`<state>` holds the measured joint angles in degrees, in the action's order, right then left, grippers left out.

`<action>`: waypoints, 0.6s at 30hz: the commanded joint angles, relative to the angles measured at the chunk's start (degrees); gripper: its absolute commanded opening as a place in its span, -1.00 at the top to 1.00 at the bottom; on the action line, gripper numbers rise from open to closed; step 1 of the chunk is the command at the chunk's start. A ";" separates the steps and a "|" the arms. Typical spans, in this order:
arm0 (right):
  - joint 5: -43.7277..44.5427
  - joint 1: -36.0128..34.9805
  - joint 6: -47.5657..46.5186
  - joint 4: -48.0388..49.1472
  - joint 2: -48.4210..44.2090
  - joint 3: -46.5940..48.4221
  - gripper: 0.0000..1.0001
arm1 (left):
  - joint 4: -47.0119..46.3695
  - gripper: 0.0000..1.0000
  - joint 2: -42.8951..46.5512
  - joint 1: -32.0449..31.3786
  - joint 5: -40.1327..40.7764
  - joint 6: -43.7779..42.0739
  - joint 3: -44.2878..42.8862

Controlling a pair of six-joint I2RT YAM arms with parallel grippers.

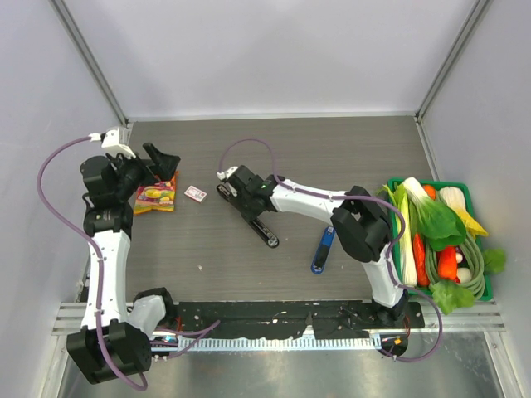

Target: Load the staples into the stapler

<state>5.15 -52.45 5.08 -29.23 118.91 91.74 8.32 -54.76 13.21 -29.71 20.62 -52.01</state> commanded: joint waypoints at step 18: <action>2.15 -0.55 11.26 2.78 -0.35 -1.48 0.99 | -4.45 -1.00 -1.49 0.41 -2.63 1.53 0.86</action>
<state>8.40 -52.71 11.57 -28.77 119.44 90.08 6.31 -56.27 13.21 -31.31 22.04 -51.27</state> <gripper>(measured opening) 0.309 0.996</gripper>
